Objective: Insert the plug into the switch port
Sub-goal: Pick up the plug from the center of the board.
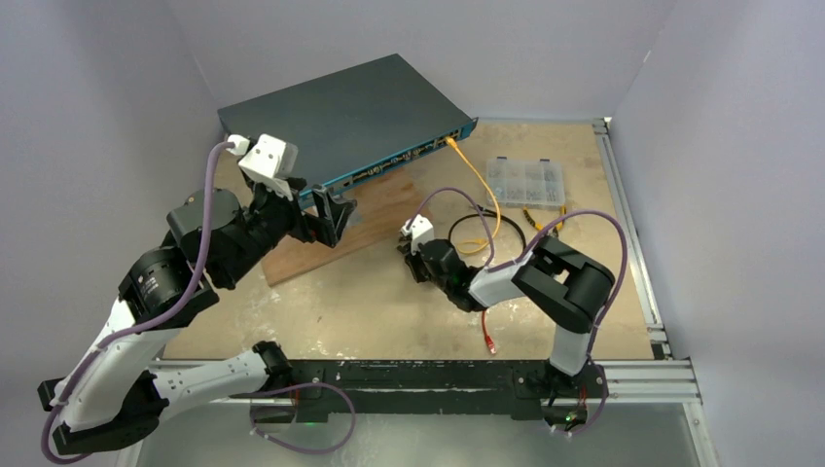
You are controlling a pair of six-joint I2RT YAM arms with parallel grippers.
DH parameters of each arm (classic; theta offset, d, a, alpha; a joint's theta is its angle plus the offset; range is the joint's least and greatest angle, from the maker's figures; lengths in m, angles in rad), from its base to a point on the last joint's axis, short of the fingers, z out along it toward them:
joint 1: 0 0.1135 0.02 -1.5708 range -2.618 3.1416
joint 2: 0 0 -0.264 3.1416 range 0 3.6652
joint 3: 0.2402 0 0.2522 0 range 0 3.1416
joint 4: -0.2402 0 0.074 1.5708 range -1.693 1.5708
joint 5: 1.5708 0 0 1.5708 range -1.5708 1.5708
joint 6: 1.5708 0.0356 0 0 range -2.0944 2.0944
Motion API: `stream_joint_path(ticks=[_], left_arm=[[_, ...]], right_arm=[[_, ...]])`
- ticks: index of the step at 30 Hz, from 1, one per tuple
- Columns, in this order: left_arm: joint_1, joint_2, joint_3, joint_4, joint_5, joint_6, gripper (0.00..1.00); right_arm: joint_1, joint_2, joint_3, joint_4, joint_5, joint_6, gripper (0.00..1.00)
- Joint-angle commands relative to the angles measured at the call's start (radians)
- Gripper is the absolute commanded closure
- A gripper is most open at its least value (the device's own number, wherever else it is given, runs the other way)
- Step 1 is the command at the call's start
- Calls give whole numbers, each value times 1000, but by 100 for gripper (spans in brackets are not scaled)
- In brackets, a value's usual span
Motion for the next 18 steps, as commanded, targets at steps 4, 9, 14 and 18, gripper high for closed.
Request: stream_joint_path(ticks=[4, 9, 14, 18], left_arm=[[-3, 22, -31, 73, 44, -16, 4], [-3, 28, -50, 107, 74, -28, 4], [-3, 38, -81, 132, 76, -31, 5], [-4, 53, -86, 140, 80, -45, 5]], right_arm=[[2, -132, -74, -9, -43, 34, 100], [2, -240, -85, -33, -63, 56, 100], [2, -373, -102, -52, -71, 74, 100], [1, -479, -107, -65, -97, 77, 100]])
